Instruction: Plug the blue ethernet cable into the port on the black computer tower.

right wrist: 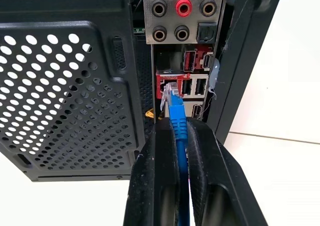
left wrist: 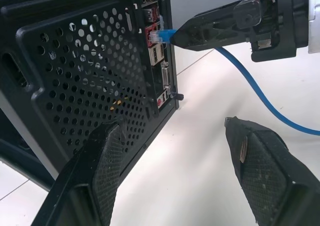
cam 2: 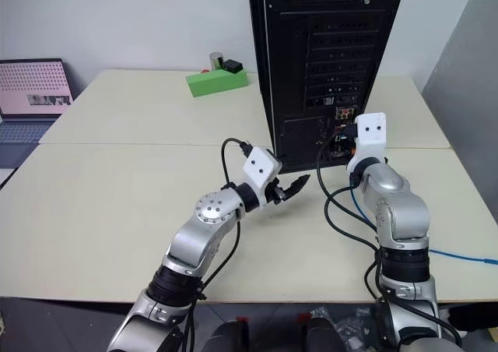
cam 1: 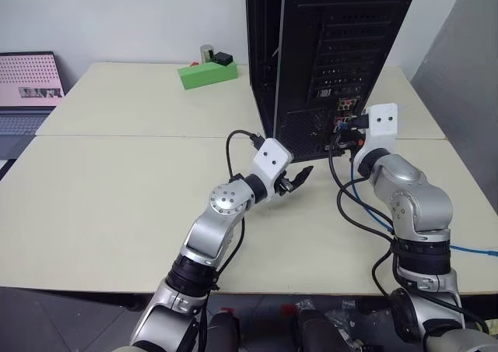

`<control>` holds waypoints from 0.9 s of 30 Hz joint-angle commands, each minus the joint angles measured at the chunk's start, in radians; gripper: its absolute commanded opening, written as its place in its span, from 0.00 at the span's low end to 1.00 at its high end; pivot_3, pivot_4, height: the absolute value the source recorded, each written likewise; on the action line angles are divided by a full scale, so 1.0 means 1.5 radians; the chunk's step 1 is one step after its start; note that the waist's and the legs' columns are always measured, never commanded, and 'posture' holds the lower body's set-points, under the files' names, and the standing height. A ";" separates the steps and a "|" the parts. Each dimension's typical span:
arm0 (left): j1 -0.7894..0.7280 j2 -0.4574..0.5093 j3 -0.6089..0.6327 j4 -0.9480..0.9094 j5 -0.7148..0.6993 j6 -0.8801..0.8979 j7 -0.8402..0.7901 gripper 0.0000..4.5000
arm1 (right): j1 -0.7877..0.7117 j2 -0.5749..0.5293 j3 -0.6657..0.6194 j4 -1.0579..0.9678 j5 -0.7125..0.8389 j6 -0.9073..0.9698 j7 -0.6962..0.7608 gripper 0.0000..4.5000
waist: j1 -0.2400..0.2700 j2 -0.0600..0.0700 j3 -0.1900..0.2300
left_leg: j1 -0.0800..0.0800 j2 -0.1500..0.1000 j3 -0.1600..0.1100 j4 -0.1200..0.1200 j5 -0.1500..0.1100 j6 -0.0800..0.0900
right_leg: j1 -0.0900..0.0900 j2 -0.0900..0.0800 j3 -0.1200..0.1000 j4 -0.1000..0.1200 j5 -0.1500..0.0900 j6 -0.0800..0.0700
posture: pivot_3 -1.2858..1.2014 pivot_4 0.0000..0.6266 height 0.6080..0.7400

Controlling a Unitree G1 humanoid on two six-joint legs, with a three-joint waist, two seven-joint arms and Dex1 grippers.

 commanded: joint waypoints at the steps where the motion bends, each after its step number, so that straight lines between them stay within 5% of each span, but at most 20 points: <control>1: -0.006 -0.006 -0.002 -0.019 0.003 -0.017 0.002 0.74 | -0.022 -0.005 0.002 -0.014 -0.002 -0.018 0.008 0.00 | 0.000 0.000 0.000 | 0.000 0.000 0.000 0.000 0.000 0.000 | 0.000 0.000 0.000 0.000 0.000 0.000 | 0.52 0.24 1.00; 27: -0.009 -0.011 -0.001 -0.011 0.005 -0.025 0.002 0.74 | -0.030 0.017 0.001 -0.001 -0.013 -0.019 0.001 0.00 | -0.002 0.000 0.000 | 0.000 0.000 0.000 0.000 0.000 0.000 | 0.000 0.000 0.000 0.000 0.000 0.000 | 0.52 0.24 1.00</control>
